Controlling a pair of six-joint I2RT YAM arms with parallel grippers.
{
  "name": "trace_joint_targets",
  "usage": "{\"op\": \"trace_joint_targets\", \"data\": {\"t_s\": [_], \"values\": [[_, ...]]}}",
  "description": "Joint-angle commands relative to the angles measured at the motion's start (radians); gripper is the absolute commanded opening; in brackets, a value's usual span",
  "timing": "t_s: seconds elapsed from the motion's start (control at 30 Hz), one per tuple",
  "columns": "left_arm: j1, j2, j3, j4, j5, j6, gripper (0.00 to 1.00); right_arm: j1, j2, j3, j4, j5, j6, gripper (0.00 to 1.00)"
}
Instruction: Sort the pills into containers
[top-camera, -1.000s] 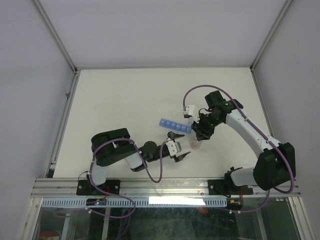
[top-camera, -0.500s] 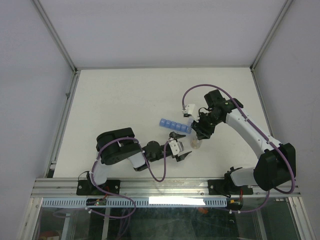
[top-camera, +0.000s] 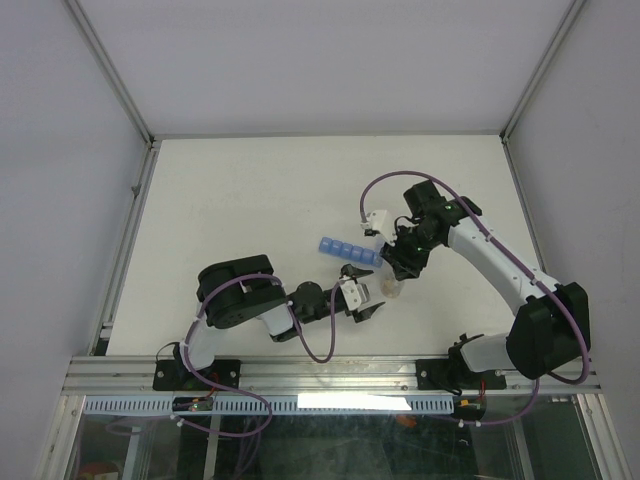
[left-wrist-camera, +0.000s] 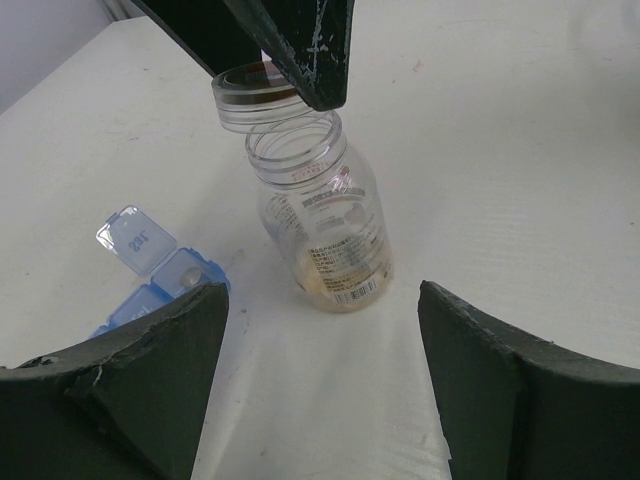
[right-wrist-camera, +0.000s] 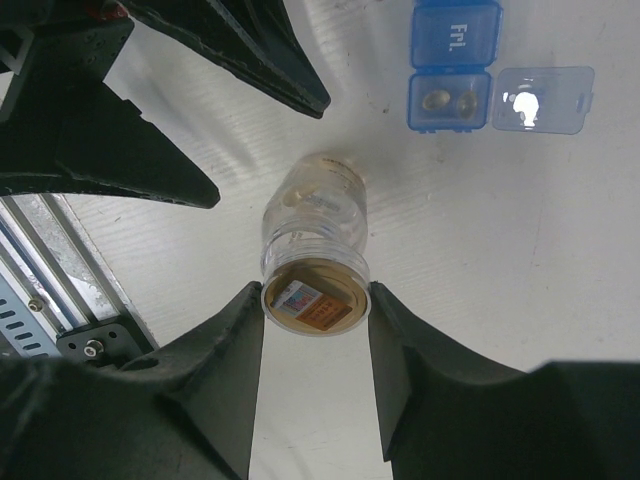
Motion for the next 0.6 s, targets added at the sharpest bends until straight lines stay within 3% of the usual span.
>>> {"op": "trace_joint_targets", "data": {"t_s": [0.0,0.57], "values": [[-0.006,0.018,0.028,0.17,-0.009,0.012,0.77,0.013,0.007,0.016,0.018,0.017,0.02,0.3],[-0.007,0.046,0.053,0.187,0.002,0.017,0.67,0.055,0.042,0.021,0.017,0.038,0.044,0.34]]}}
